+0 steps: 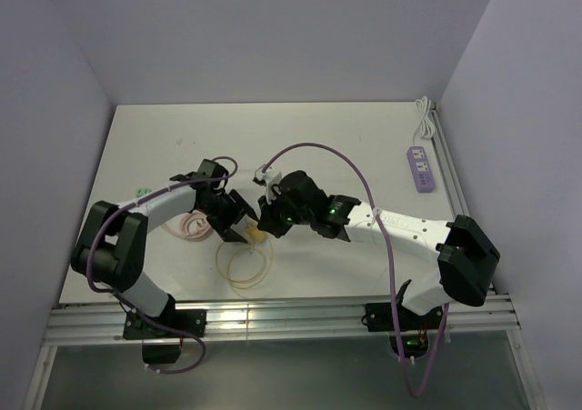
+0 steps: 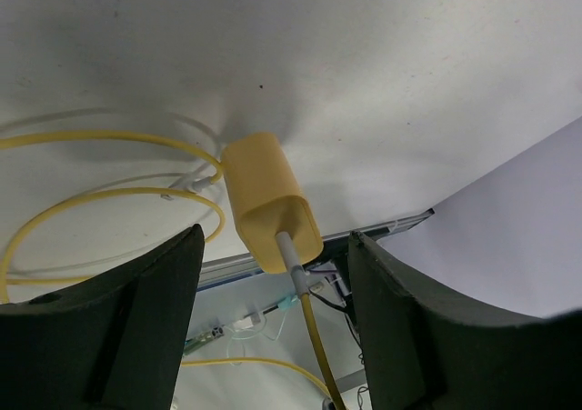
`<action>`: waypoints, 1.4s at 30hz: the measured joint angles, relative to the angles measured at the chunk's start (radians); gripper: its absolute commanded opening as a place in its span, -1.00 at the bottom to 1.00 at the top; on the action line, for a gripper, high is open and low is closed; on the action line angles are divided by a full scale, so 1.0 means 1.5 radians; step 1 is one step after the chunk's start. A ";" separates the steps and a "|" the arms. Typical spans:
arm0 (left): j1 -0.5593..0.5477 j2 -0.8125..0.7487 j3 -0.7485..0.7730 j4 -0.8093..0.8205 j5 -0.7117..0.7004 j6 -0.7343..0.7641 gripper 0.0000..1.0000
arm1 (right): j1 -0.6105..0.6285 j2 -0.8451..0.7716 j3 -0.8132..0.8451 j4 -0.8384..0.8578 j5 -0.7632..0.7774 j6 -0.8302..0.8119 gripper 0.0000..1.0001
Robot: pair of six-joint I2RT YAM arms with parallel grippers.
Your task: Insert the plug
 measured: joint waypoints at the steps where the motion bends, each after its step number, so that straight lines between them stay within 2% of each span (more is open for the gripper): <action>1: 0.000 0.002 0.000 -0.002 -0.001 0.000 0.38 | 0.001 0.000 0.000 0.000 0.000 0.000 -1.00; 10: 0.000 0.022 0.015 -0.036 -0.023 0.003 0.32 | 0.008 0.000 0.000 0.000 0.000 -0.001 -1.00; 11: 0.000 0.025 0.017 -0.037 -0.024 0.003 0.25 | 0.009 0.000 0.000 0.000 0.001 -0.002 -1.00; 17: 0.000 0.039 0.018 -0.039 -0.028 0.002 0.16 | 0.012 0.001 0.000 0.000 0.001 -0.003 -1.00; 18: 0.000 0.039 0.018 -0.039 -0.029 0.002 0.07 | 0.012 0.001 0.000 0.000 0.001 -0.003 -1.00; 26: 0.000 0.039 0.027 -0.039 -0.028 0.002 0.04 | 0.013 0.008 0.000 0.000 0.001 -0.006 -1.00; 29: 0.000 0.039 0.027 -0.039 -0.028 0.002 -0.12 | 0.013 0.008 0.000 -0.001 0.001 -0.008 -1.00; 31: 0.000 0.039 0.027 -0.039 -0.028 0.002 -0.38 | 0.014 0.008 0.000 -0.001 0.001 -0.008 -1.00; 32: 0.000 0.039 0.027 -0.037 -0.025 0.002 -0.40 | 0.014 0.008 0.000 -0.001 0.001 -0.008 -1.00; 33: 0.000 0.039 0.027 -0.035 -0.023 0.003 -0.58 | 0.014 0.008 0.000 -0.001 0.002 -0.008 -1.00; 35: 0.000 0.040 0.027 -0.033 -0.022 0.004 -0.78 | 0.015 0.008 0.000 -0.001 0.003 -0.008 -1.00; 36: 0.000 0.040 0.027 -0.031 -0.021 0.005 -0.99 | 0.016 0.008 0.000 -0.001 0.003 -0.008 -1.00; 39: 0.000 0.040 0.027 -0.025 -0.015 0.009 -0.99 | 0.020 0.008 0.000 -0.001 0.006 -0.008 -0.99; 42: 0.000 0.040 0.027 -0.021 -0.011 0.019 -0.99 | 0.021 0.008 0.000 -0.001 0.007 -0.008 -0.83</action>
